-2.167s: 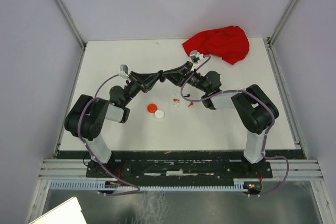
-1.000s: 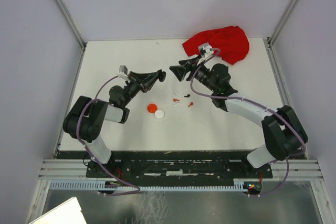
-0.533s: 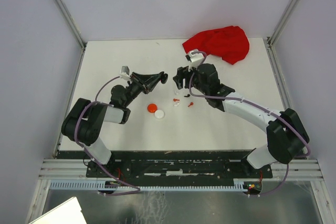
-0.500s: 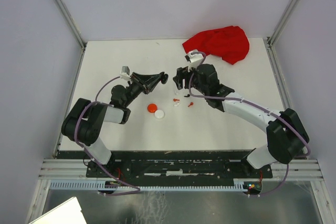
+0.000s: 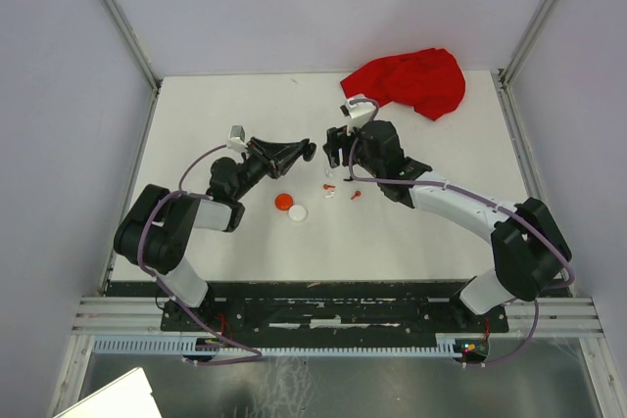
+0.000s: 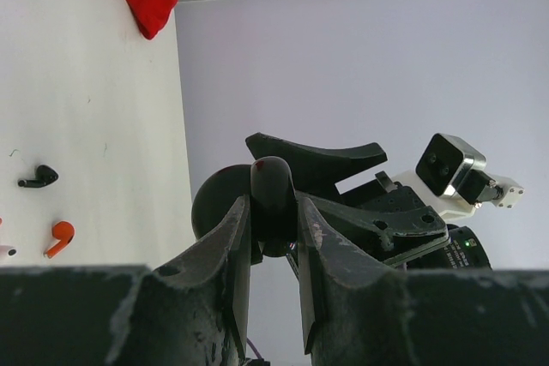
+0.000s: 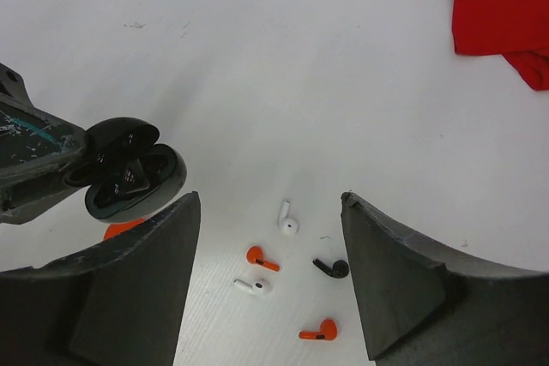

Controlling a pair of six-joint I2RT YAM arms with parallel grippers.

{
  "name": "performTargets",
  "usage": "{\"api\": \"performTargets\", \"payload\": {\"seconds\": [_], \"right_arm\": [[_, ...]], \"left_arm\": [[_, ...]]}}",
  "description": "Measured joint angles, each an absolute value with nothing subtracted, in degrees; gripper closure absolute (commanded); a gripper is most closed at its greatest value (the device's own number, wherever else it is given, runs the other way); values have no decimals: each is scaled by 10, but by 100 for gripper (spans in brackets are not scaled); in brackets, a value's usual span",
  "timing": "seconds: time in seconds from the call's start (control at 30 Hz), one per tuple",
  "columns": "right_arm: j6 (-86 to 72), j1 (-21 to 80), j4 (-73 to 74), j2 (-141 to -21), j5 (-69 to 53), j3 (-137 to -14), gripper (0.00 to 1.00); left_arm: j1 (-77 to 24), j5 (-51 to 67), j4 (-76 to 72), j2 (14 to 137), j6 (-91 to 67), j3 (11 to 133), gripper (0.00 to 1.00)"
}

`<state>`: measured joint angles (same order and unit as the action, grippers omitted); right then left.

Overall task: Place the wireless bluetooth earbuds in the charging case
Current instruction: Adjust the earbud with the charging case.

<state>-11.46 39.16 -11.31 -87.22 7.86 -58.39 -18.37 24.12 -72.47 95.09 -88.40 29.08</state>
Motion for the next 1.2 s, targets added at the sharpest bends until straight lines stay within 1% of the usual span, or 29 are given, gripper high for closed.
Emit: {"api": "performTargets", "payload": {"seconds": [1.2], "right_arm": [[-91, 416, -118, -897, 86, -616, 26]], "left_arm": [[-200, 245, -720, 969, -884, 310, 97]]}}
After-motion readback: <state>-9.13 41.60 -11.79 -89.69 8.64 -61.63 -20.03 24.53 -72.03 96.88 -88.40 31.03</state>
